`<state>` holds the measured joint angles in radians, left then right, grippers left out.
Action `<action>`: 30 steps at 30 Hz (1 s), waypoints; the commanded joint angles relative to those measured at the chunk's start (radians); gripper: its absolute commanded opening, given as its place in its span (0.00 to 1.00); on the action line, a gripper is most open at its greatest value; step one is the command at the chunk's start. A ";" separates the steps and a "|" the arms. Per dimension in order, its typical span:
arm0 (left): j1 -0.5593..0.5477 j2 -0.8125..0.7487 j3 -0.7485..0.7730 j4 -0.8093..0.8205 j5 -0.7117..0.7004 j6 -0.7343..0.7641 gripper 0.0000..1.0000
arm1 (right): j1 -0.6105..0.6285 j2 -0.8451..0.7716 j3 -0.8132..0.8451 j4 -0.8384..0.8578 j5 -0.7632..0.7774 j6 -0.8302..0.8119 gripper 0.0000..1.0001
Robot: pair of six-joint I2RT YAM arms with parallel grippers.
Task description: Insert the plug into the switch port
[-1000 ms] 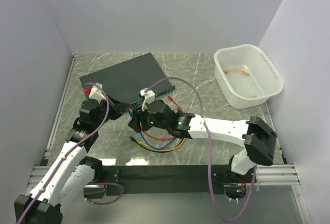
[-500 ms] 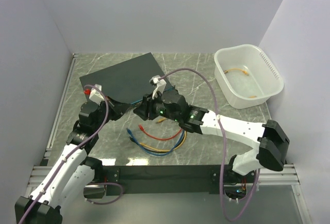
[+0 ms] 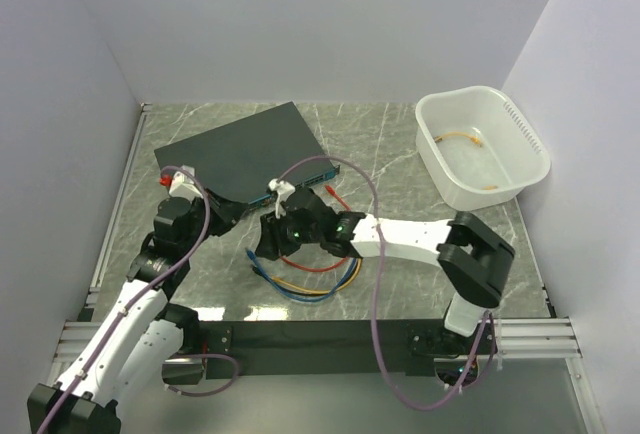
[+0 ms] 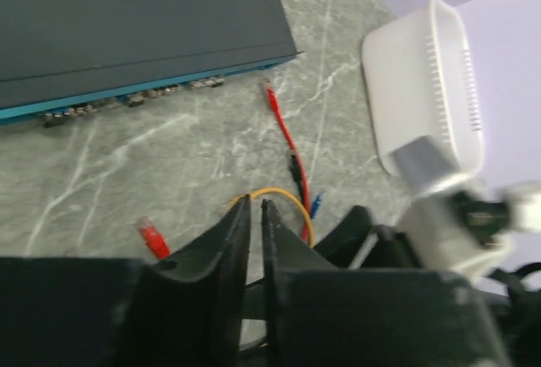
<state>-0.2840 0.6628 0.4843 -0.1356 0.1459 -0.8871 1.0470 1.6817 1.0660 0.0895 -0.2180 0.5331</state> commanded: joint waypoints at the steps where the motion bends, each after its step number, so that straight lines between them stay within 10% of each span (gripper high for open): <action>1: -0.003 -0.017 0.051 -0.027 -0.042 0.034 0.20 | 0.002 0.053 0.009 0.042 -0.115 0.030 0.54; 9: -0.003 -0.040 0.054 -0.055 -0.054 0.045 0.42 | 0.002 0.194 0.089 0.029 -0.141 0.071 0.59; 30: -0.003 -0.081 0.054 -0.101 -0.092 0.074 0.50 | -0.062 0.366 0.218 0.026 -0.184 0.146 0.54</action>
<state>-0.2840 0.5953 0.4965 -0.2401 0.0715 -0.8413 0.9813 2.0342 1.2449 0.0967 -0.3878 0.6651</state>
